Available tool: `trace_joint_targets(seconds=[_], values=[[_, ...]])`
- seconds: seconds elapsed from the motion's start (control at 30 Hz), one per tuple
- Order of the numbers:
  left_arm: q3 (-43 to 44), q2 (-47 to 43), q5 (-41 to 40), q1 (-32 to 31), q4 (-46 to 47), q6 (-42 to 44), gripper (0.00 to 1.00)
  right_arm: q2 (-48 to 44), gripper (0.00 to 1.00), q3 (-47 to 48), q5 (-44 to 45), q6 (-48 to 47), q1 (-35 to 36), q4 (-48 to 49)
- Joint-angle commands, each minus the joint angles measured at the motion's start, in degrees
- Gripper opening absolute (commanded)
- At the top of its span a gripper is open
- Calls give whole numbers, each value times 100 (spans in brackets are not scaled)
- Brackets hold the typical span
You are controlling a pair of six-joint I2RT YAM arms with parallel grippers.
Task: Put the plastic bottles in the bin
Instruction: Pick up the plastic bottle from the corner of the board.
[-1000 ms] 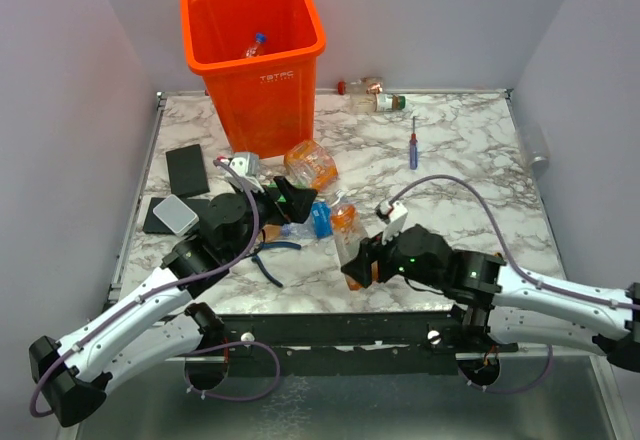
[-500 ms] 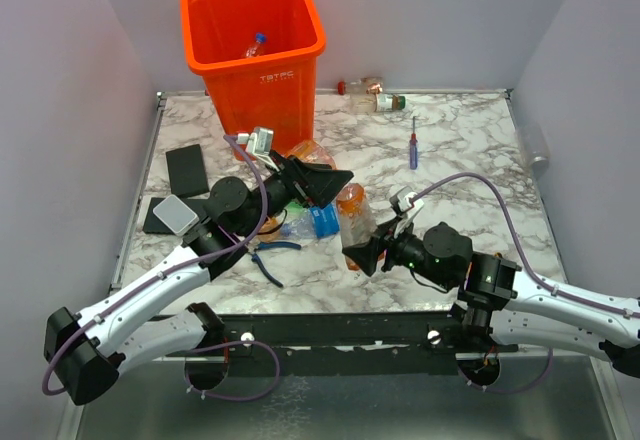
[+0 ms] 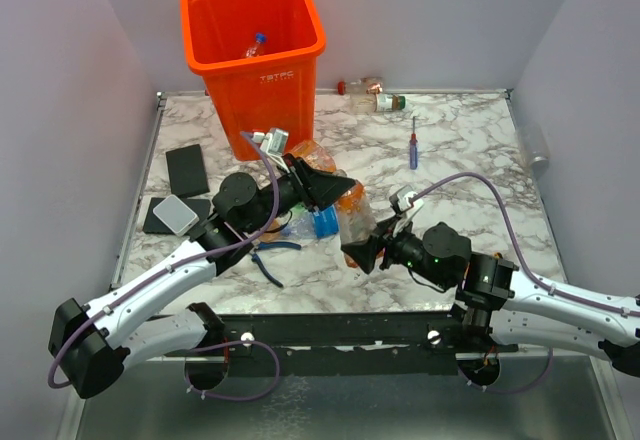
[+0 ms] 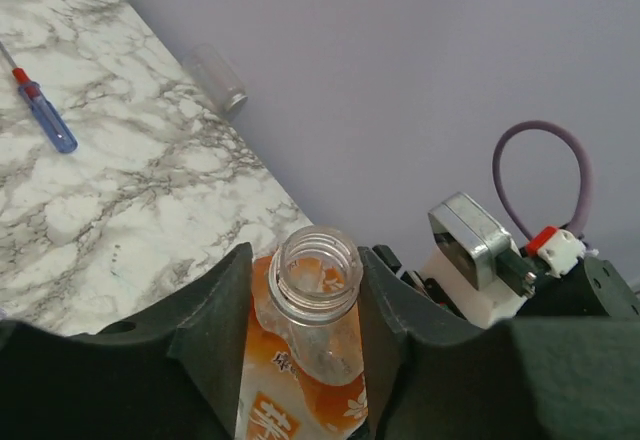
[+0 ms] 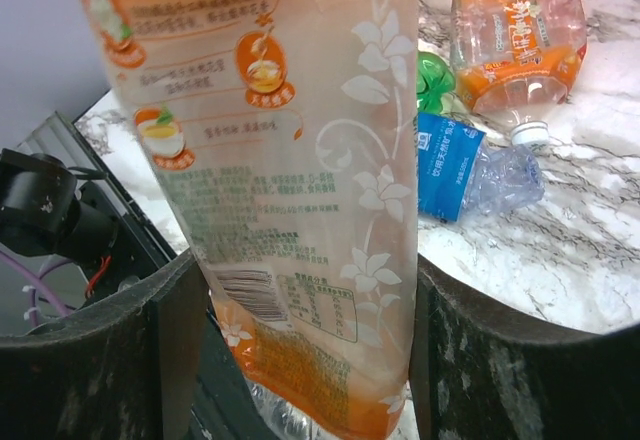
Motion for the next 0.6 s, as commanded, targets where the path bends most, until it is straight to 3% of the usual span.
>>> trace_joint_targets(seconds=[0.0, 0.07, 0.13, 0.2, 0.4, 0.57], values=[[135, -35, 132, 15, -63, 111, 34, 27, 42, 25, 82, -58, 42, 112], [155, -64, 53, 15, -84, 170, 23, 18, 51, 61, -4, -67, 49, 63], [205, -103, -106, 16, -137, 294, 14, 87, 78, 212, -113, -37, 42, -111], [321, -140, -357, 18, -277, 503, 2, 195, 97, 440, -299, 28, 43, -344], [1245, -20, -1630, 15, -987, 1695, 0, 281, 100, 1196, -905, 182, 48, -766], [2243, 257, -3009, 21, -988, 2964, 0, -40, 100, 1636, -1277, 324, 48, -906]])
